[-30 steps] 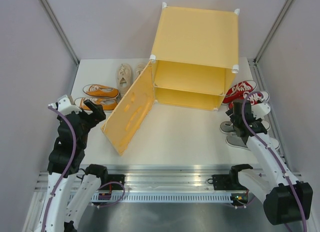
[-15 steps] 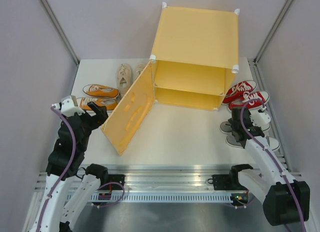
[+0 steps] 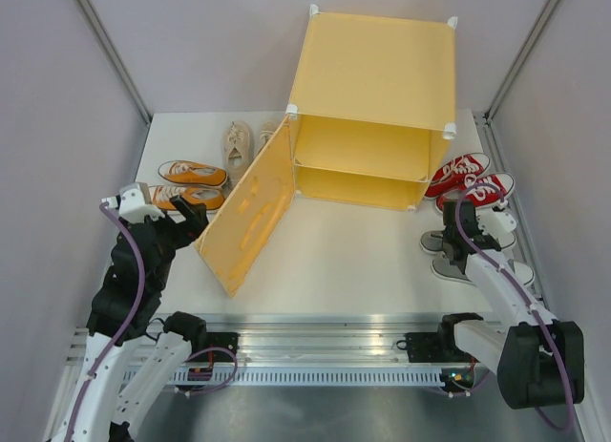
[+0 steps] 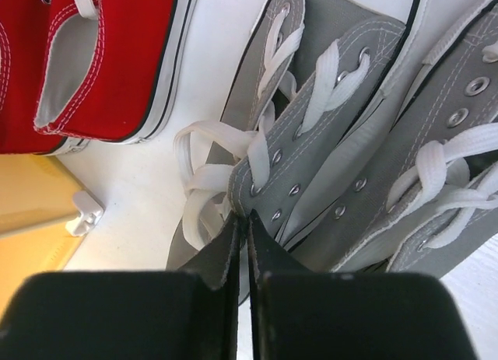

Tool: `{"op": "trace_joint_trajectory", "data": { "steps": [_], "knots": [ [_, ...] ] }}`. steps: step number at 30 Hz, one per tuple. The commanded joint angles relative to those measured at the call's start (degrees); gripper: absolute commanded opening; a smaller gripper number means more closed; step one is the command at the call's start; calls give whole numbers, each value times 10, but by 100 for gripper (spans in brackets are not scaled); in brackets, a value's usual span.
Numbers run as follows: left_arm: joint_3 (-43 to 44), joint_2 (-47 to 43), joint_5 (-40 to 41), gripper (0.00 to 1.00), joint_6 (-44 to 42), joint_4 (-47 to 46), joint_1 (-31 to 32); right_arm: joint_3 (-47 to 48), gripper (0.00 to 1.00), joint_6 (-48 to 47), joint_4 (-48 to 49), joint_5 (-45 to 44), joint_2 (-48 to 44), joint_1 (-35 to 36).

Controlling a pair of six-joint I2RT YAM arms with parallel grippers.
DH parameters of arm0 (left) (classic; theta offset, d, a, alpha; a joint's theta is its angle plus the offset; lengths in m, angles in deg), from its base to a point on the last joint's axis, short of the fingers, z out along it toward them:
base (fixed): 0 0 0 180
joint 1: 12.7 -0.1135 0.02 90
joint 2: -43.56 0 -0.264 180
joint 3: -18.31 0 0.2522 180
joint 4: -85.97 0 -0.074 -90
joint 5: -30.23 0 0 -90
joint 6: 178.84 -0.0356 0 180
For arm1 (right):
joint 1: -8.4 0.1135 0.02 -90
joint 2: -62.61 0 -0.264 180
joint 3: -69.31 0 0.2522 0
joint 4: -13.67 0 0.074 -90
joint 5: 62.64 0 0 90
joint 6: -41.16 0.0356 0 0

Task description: Place and organize the shoes in the shoe cabinet

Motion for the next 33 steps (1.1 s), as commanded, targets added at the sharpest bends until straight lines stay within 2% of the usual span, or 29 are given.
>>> {"op": "trace_joint_trajectory", "data": {
  "steps": [1, 5, 11, 17, 28, 33],
  "knots": [
    [-6, -8, 14, 100, -21, -24, 3, 26, 2, -17, 21, 0, 1, -8],
    [-7, -5, 14, 99, -22, -24, 3, 38, 1, -35, 15, 6, -37, -8],
    [-8, -4, 16, 99, -23, -25, 3, 86, 1, -41, -48, -4, -133, -8],
    [-8, 2, 15, 99, -23, -26, 3, 144, 1, -57, -108, 19, -176, -8],
    [-9, 8, 23, 99, -23, -25, 3, 163, 1, -63, -109, 231, -224, -8],
    [-9, 9, 28, 99, -23, -26, 3, 166, 1, -71, -121, 295, -233, -6]
  ]
}}
